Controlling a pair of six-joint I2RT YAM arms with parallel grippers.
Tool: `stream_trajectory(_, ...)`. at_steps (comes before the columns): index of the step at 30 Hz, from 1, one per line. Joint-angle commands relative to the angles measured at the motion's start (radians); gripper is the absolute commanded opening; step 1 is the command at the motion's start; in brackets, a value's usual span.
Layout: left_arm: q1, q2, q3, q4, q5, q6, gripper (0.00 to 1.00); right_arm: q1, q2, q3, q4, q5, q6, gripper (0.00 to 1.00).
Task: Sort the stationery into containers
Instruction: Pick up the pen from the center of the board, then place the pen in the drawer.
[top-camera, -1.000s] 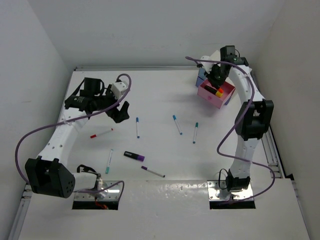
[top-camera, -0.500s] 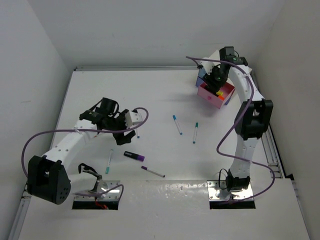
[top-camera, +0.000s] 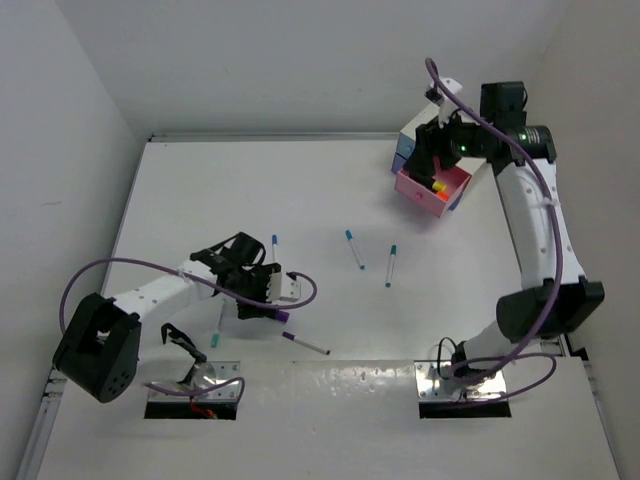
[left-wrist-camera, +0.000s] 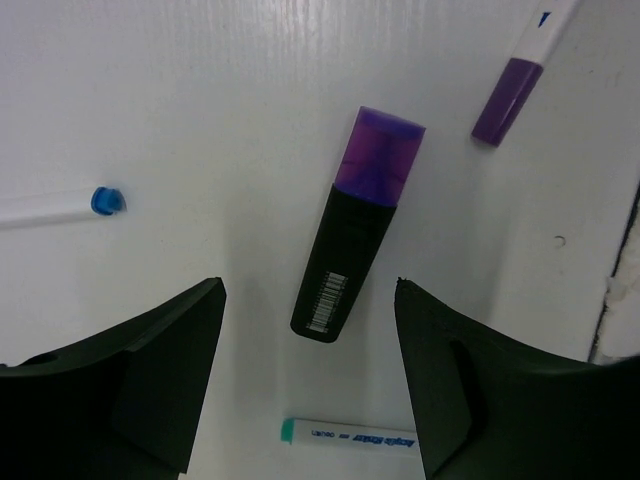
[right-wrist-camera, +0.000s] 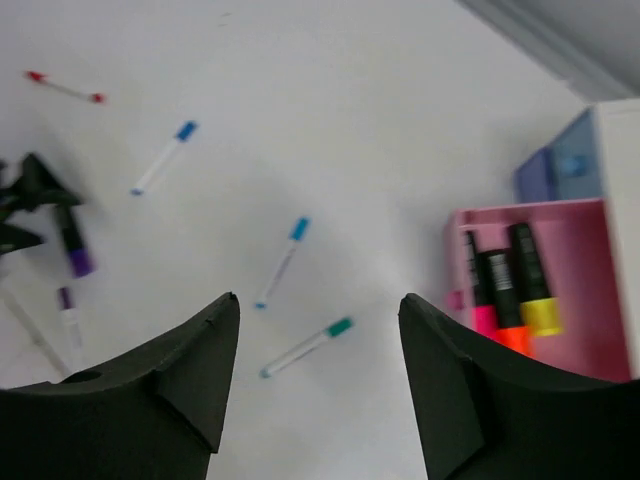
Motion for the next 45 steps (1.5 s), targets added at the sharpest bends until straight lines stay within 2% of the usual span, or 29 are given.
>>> stream_trajectory(1,-0.016,0.009,-0.039,0.092,-0.020,0.074,0.74,0.000,-0.062,-0.152,0.019,-0.191,0.199,0.64)
stream_trajectory(4,-0.035,0.044,-0.061,0.133,-0.057,0.122,0.73,0.010,-0.107,-0.276,0.016,-0.254,0.239,0.68)
stream_trajectory(10,-0.028,0.104,-0.073,0.150,-0.069,0.189,0.68,0.023,-0.132,-0.339,-0.011,-0.314,0.252,0.70)
stream_trajectory(13,-0.025,0.116,-0.076,0.155,-0.069,0.208,0.61,0.030,-0.136,-0.362,-0.010,-0.347,0.259,0.70)
stream_trajectory(16,-0.028,0.120,-0.093,0.153,-0.074,0.229,0.51,0.036,-0.138,-0.391,-0.011,-0.384,0.269,0.69)
stream_trajectory(17,-0.031,0.120,-0.097,0.150,-0.071,0.235,0.43,0.046,-0.135,-0.401,-0.011,-0.389,0.272,0.69)
stream_trajectory(19,-0.042,0.109,-0.098,0.137,-0.063,0.240,0.35,0.072,-0.130,-0.425,-0.005,-0.403,0.273,0.68)
stream_trajectory(20,-0.046,0.101,-0.095,0.136,-0.061,0.239,0.27,0.083,-0.125,-0.434,-0.002,-0.407,0.304,0.68)
stream_trajectory(23,-0.062,0.057,-0.081,0.132,-0.063,0.226,0.14,0.134,-0.115,-0.496,0.032,-0.427,0.347,0.67)
stream_trajectory(29,-0.092,-0.054,0.072,0.052,-0.015,0.174,0.11,0.240,-0.084,-0.557,0.161,-0.452,0.499,0.66)
stream_trajectory(31,-0.112,-0.072,0.150,0.026,0.009,0.130,0.11,0.276,-0.058,-0.548,0.190,-0.455,0.549,0.66)
stream_trajectory(40,-0.206,-0.112,0.335,-0.020,0.097,0.039,0.11,0.370,0.003,-0.576,0.371,-0.553,0.787,0.67)
stream_trajectory(45,-0.249,-0.120,0.379,-0.022,0.107,0.024,0.11,0.415,0.023,-0.563,0.360,-0.578,0.780,0.67)
